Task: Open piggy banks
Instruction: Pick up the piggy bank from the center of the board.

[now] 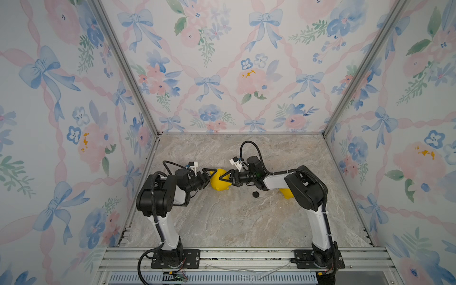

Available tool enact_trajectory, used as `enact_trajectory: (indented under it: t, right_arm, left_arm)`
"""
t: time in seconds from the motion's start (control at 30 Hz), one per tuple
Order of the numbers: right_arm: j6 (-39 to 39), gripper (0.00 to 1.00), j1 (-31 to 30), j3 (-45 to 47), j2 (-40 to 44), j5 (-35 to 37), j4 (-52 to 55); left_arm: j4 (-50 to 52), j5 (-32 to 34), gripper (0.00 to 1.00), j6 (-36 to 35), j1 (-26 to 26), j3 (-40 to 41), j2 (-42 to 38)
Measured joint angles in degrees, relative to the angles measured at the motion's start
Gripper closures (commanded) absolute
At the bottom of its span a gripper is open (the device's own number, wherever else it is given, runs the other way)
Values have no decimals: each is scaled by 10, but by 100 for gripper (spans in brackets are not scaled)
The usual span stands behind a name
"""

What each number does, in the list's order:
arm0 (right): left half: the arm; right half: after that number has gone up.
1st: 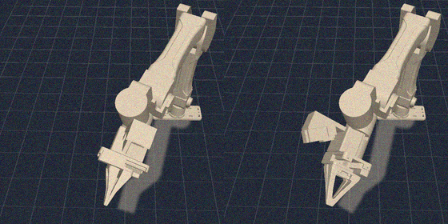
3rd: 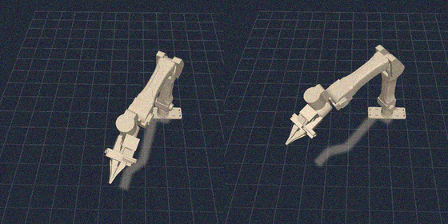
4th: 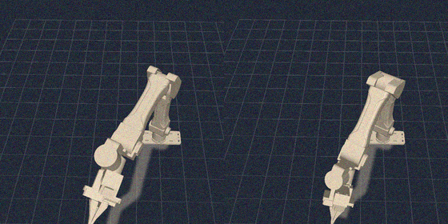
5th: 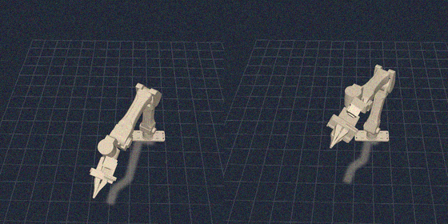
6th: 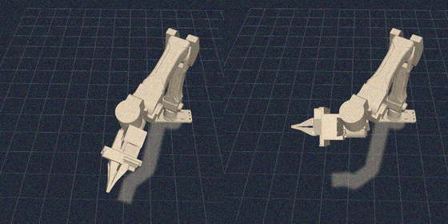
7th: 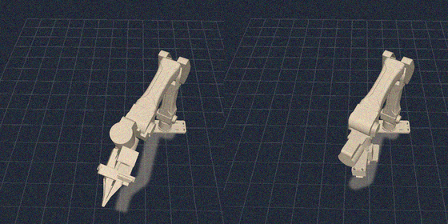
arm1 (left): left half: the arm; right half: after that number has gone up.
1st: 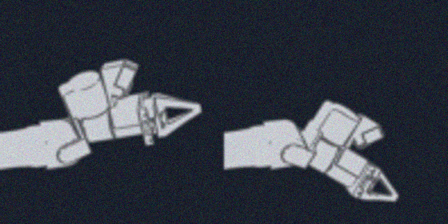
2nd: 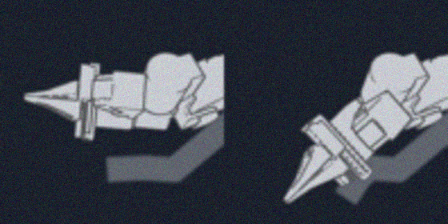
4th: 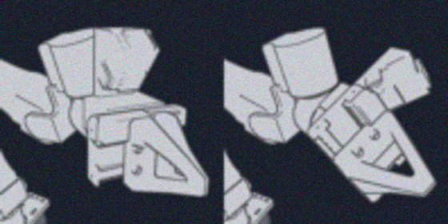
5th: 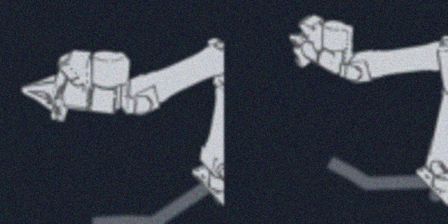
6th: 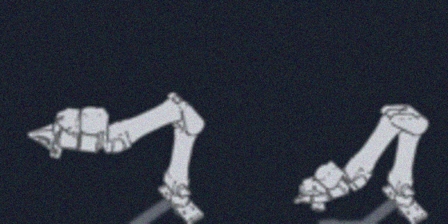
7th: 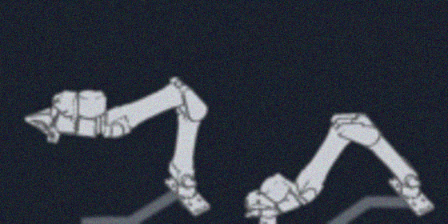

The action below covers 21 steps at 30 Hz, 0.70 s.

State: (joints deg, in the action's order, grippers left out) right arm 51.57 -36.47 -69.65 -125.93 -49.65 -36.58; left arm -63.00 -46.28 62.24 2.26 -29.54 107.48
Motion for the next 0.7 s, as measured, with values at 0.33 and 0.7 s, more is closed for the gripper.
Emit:
enact_trajectory:
  t: [0.33,0.7]
  right_arm:
    - [0,17,0,0,0,-1,-1]
    - [61,8,10,41,11,-19,-90]
  left_arm:
    - [6,7,29,-4,3,0,-4]
    - [122,44,36,-68,18,0,-79]
